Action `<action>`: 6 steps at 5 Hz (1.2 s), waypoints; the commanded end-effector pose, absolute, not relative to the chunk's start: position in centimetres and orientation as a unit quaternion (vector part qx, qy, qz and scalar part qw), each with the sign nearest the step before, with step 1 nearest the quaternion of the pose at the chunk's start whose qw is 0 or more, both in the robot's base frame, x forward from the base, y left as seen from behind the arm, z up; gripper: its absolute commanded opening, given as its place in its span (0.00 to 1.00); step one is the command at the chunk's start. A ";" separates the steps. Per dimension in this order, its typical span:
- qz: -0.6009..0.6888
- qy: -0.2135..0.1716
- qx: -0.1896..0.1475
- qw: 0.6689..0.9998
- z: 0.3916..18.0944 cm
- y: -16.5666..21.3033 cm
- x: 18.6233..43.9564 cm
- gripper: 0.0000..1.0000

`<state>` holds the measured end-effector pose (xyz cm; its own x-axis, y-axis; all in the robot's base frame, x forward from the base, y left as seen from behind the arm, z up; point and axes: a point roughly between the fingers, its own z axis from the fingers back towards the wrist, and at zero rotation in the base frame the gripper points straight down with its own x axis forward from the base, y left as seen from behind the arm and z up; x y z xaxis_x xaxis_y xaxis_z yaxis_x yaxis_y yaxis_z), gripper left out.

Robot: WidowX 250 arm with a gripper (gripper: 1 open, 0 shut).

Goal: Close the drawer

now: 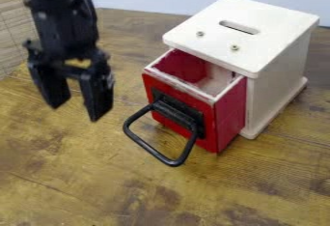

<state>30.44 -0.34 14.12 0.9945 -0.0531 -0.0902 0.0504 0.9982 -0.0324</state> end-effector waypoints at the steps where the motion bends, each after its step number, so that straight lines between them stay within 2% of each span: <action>1: -0.050 0.027 0.001 0.998 14.4 -2.4 29.6 1.00; 4: -0.014 0.010 -0.002 1.000 11.7 1.3 29.4 1.00; 6: 0.005 -0.008 -0.006 1.000 12.3 2.2 29.5 1.00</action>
